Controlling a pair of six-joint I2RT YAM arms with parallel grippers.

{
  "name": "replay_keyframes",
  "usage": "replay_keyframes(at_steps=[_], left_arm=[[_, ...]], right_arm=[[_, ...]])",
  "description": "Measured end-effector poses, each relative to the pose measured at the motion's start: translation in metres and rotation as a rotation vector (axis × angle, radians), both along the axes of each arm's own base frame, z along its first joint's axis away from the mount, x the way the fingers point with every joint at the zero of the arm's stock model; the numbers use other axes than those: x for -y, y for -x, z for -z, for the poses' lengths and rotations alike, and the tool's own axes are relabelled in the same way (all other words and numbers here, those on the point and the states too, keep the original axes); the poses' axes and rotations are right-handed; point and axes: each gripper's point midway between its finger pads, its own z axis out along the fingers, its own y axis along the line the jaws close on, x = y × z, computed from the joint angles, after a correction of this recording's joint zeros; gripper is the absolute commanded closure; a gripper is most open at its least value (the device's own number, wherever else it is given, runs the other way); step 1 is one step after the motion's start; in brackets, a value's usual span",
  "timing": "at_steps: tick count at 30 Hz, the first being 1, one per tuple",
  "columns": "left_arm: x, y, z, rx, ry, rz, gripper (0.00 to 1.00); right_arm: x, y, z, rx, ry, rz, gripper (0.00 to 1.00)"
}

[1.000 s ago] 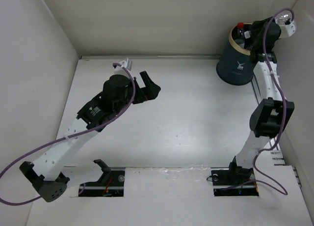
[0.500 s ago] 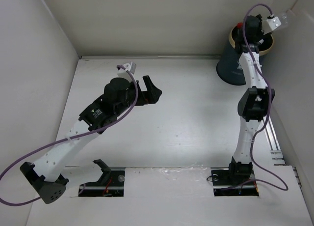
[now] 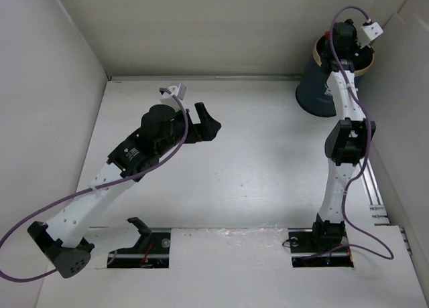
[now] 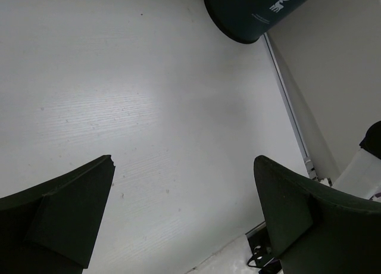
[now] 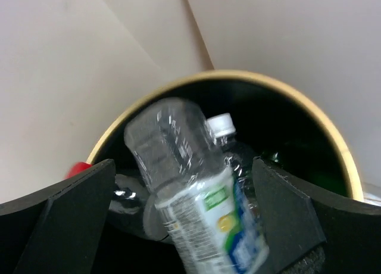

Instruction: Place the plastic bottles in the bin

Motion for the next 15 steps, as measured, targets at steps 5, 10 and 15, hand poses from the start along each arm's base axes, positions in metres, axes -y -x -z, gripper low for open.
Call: replay_keyframes(at_steps=[5, 10, 15], left_arm=[[-0.002, 0.001, 0.003, -0.018, -0.002, -0.009, 0.0], [-0.016, -0.004, -0.001, -0.017, -0.041, -0.085, 0.0], [-0.032, -0.017, -0.035, 0.047, -0.054, -0.183, 0.0]], right_arm=[[-0.005, 0.031, -0.05, 0.049, 0.009, 0.015, 0.0], [-0.047, 0.095, -0.112, 0.079, 0.011, -0.039, 0.0], [-0.125, 0.173, -0.157, 0.09, -0.008, -0.308, 0.0]])
